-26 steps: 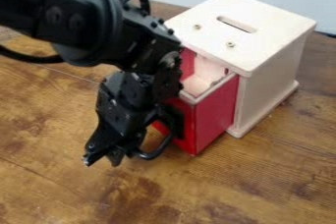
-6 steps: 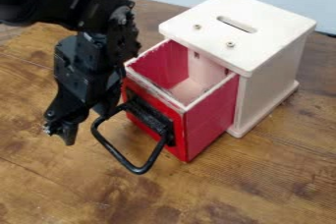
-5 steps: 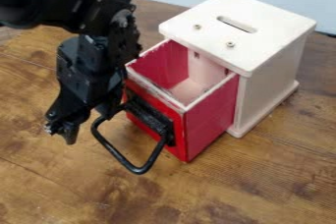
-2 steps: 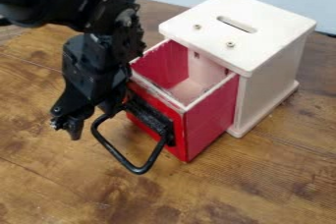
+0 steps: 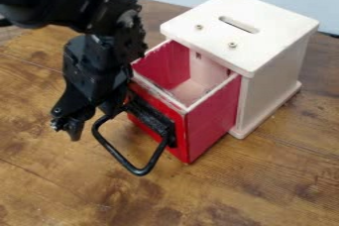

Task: Open the drawer

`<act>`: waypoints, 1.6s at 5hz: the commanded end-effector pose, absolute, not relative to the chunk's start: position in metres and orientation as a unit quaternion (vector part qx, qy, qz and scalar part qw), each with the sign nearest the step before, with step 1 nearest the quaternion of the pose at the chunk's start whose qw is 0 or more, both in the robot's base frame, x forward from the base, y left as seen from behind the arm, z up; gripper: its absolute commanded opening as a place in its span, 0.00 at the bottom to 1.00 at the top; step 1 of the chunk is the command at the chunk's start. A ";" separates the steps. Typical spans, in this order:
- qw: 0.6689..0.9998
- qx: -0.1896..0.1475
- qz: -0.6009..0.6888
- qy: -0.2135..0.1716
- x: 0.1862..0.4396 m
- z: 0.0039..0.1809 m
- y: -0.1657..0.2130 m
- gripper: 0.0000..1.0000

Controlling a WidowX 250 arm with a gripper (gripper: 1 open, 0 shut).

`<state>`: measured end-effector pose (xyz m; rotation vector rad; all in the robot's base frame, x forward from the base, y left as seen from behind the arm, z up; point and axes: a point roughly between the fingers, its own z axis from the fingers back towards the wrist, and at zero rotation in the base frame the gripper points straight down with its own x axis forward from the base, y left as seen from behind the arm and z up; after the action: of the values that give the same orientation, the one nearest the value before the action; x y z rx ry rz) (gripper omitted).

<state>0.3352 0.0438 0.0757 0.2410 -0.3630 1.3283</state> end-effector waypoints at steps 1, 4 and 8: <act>0.770 0.089 0.599 -0.201 0.351 0.094 0.037 1.00; 0.774 0.077 0.601 -0.182 0.347 0.121 0.048 1.00; 0.770 0.035 0.626 -0.120 0.367 0.144 0.077 1.00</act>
<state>0.3605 0.0599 0.1233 0.1163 -0.2095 1.3089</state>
